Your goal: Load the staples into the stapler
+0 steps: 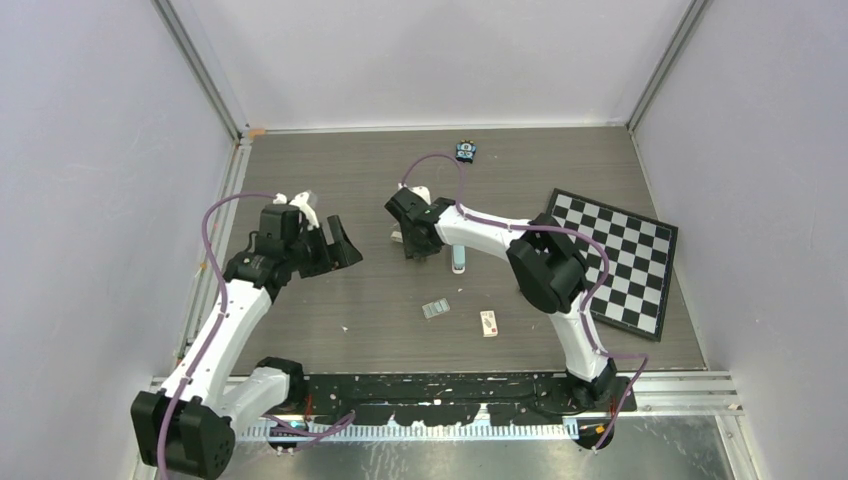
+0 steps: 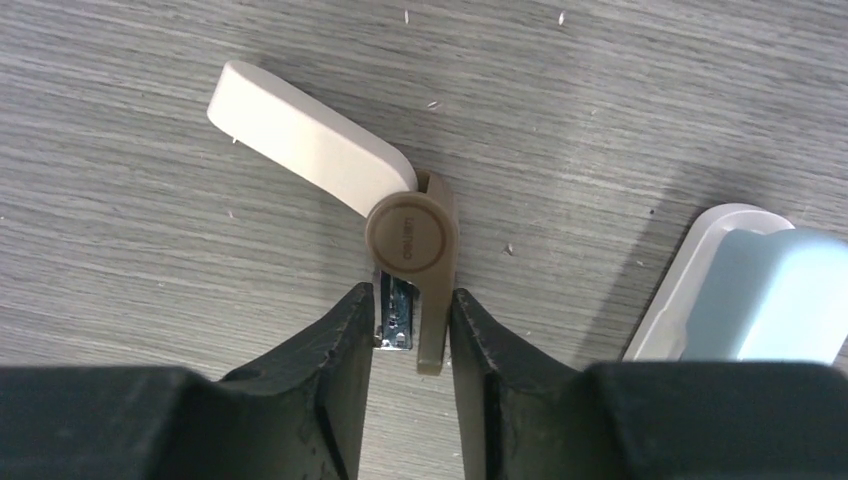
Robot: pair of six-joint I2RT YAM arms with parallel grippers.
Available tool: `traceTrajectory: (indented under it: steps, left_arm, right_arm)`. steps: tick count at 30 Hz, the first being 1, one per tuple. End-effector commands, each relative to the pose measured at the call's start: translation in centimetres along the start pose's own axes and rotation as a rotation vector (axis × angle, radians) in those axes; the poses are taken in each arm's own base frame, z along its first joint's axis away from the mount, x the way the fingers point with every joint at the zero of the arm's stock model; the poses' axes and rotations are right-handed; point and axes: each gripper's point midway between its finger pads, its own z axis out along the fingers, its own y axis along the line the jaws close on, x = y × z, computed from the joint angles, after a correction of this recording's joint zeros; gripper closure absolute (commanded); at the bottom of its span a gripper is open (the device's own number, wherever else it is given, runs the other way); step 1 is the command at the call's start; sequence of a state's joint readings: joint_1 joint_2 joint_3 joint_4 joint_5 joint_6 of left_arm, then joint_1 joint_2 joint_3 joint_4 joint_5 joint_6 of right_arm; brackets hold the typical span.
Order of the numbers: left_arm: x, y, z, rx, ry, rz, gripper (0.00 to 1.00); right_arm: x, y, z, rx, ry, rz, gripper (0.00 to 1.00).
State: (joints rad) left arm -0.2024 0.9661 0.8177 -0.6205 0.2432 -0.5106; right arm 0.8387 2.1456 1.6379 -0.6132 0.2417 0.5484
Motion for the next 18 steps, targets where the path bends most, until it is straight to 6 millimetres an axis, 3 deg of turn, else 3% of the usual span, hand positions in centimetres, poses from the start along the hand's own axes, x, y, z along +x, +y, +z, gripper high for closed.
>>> traceTrajectory:
  steps: [1, 9, 18]
  left_arm:
    - [-1.3, -1.5, 0.6, 0.077, -0.024, -0.024, 0.22]
    - [-2.3, -1.3, 2.1, 0.074, -0.064, -0.084, 0.24]
    - [-4.1, -1.5, 5.4, 0.09, -0.085, -0.15, 0.23]
  right_arm:
    - [-1.2, 0.5, -0.4, -0.032, -0.055, 0.007, 0.64]
    - [-1.3, 1.5, -1.2, -0.199, -0.049, 0.112, 0.73]
    - [-2.4, 5.4, -4.5, -0.569, -0.081, 0.245, 0.74]
